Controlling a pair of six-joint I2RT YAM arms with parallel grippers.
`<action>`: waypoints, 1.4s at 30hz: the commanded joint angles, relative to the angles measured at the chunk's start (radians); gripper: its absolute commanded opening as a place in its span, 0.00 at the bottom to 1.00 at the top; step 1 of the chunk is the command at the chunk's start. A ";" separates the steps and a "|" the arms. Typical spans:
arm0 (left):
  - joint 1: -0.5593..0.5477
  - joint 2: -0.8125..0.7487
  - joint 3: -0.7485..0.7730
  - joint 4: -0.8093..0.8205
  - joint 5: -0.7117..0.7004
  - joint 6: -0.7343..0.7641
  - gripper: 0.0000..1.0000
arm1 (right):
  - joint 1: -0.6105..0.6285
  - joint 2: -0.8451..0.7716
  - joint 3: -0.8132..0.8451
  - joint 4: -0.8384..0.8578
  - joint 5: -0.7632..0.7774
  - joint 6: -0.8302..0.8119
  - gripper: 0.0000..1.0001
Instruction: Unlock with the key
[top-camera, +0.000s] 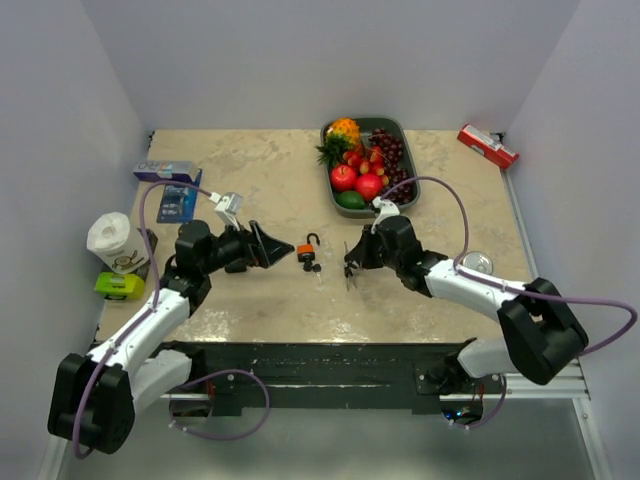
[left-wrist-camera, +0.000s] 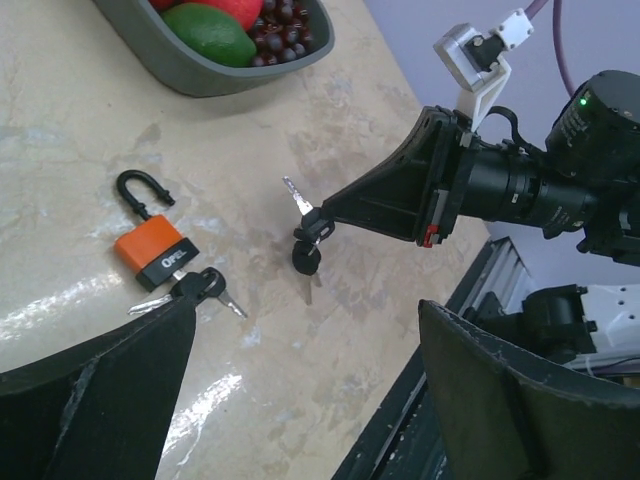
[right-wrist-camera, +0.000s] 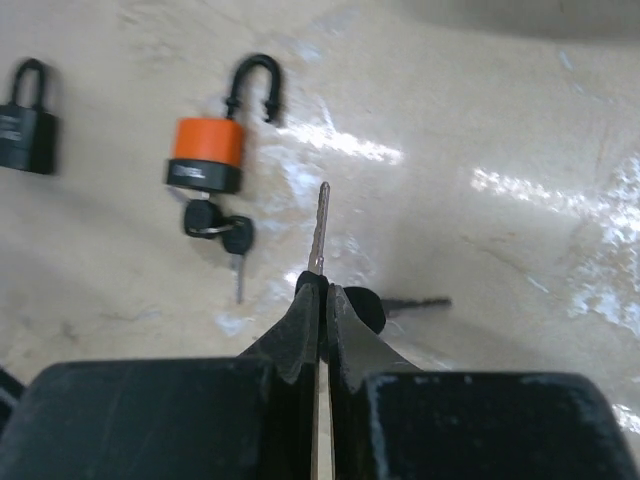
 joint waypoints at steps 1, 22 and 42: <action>0.000 0.037 -0.036 0.286 0.098 -0.142 0.95 | 0.003 -0.092 -0.034 0.193 -0.096 0.043 0.00; -0.181 0.241 0.028 0.600 0.053 -0.350 0.73 | 0.005 -0.320 -0.103 0.432 -0.423 0.089 0.00; -0.241 0.321 0.096 0.608 0.033 -0.373 0.09 | 0.054 -0.291 -0.086 0.412 -0.477 0.049 0.00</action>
